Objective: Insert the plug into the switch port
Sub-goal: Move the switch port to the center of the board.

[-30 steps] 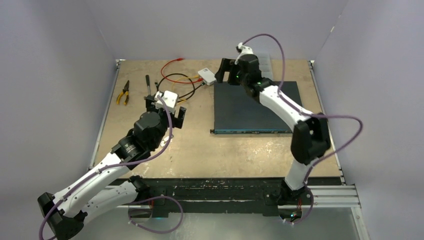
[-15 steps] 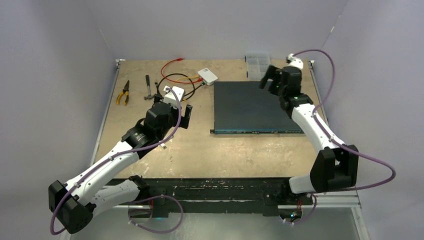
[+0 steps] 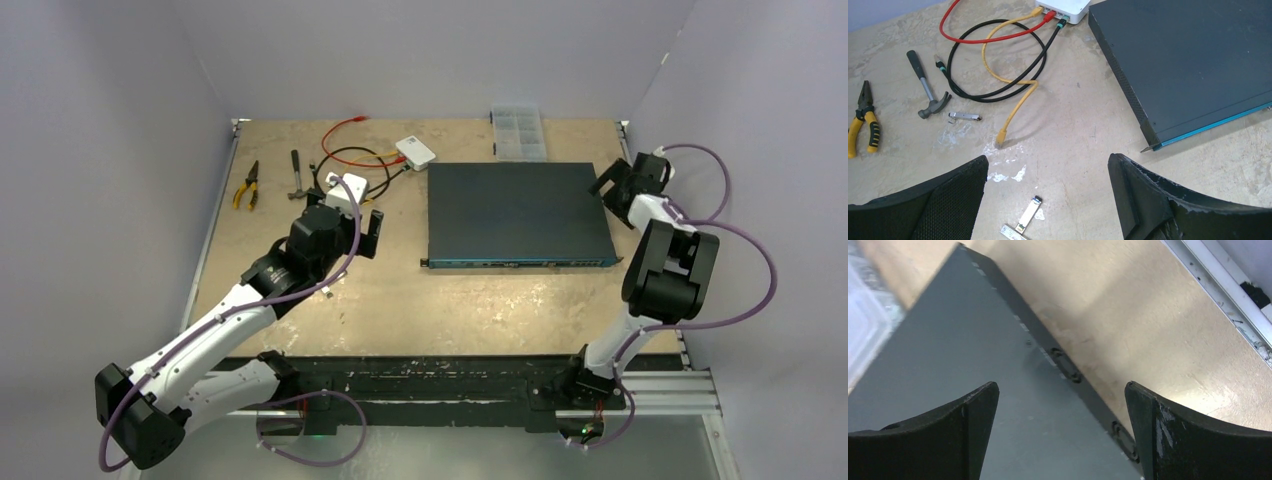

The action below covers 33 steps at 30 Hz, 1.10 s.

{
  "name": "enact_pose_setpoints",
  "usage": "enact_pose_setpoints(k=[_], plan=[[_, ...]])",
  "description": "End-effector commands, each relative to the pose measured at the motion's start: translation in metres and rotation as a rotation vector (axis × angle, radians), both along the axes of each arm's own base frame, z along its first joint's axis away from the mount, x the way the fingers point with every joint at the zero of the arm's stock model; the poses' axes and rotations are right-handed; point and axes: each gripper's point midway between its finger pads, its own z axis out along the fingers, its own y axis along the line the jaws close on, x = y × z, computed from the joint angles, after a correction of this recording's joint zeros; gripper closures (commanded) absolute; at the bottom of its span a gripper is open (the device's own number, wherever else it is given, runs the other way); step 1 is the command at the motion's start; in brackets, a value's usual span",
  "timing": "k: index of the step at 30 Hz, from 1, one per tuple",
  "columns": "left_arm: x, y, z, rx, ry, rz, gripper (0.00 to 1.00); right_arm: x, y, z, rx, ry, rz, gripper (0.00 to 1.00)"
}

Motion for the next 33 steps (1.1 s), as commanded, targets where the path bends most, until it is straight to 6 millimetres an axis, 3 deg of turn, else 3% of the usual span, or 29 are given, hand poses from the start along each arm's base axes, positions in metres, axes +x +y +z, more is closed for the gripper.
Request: enact_pose_setpoints(k=[1,7,15,23,27,32,33], plan=[[0.003,0.002,0.024,-0.029,-0.062,0.007,0.11,0.008,-0.015,0.002,0.002,-0.019,0.016,0.01],[0.003,0.003,0.024,-0.026,-0.065,0.009,0.11,0.003,0.007,-0.018,0.048,-0.011,0.136,0.02],[0.003,0.002,0.025,-0.031,-0.067,0.004,0.11,-0.012,0.076,-0.019,0.211,-0.055,0.350,0.02],[0.003,0.003,0.025,-0.032,-0.065,0.009,0.10,0.001,0.179,0.009,0.264,-0.120,0.527,0.03],[0.003,0.004,0.025,-0.029,-0.064,0.014,0.10,0.010,0.203,0.023,0.272,-0.150,0.554,0.03],[0.004,0.004,0.023,-0.024,-0.058,0.017,0.10,0.011,0.211,0.042,0.291,-0.202,0.558,0.03],[0.004,0.004,0.022,-0.023,-0.056,0.017,0.10,0.007,0.224,0.044,0.302,-0.205,0.589,0.03]])
